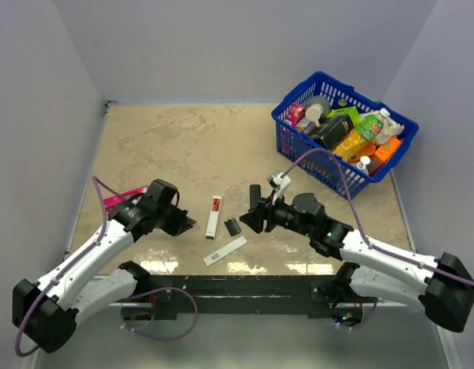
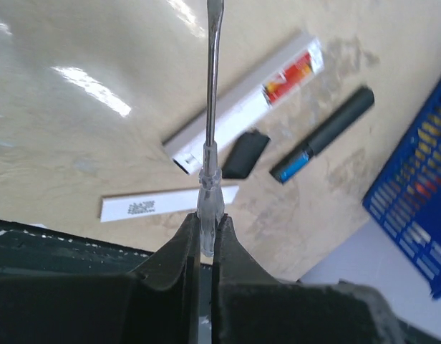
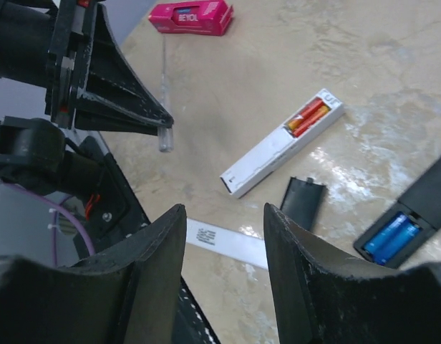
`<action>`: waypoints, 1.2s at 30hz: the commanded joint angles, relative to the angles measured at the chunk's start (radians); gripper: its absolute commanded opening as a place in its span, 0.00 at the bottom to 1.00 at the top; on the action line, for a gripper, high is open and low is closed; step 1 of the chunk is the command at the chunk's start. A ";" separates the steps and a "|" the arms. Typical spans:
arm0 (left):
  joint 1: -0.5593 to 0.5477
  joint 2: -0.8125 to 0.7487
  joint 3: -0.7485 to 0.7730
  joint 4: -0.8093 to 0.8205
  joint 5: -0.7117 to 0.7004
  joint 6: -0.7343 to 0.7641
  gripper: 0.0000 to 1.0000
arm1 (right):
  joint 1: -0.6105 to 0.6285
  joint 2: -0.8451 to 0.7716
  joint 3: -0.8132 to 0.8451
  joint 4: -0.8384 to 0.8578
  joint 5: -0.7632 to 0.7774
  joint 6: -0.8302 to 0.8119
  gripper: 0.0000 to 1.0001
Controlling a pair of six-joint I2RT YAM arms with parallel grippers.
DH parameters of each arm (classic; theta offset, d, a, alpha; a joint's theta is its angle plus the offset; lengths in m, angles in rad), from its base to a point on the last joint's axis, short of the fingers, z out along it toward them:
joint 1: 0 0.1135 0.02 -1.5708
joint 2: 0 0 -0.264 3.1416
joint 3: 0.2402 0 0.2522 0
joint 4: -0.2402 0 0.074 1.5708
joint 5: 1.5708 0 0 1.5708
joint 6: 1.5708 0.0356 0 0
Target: Unload the batteries from the remote control
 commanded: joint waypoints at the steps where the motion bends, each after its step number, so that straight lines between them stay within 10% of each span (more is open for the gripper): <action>1: -0.082 -0.030 0.056 0.066 -0.019 0.089 0.00 | 0.062 0.070 0.068 0.207 0.043 0.067 0.52; 13: -0.095 -0.139 -0.024 0.284 0.041 0.109 0.00 | 0.248 0.345 0.134 0.411 0.182 0.139 0.57; 36: -0.095 -0.211 -0.030 0.352 0.081 0.094 0.00 | 0.282 0.397 0.199 0.417 0.302 0.201 0.50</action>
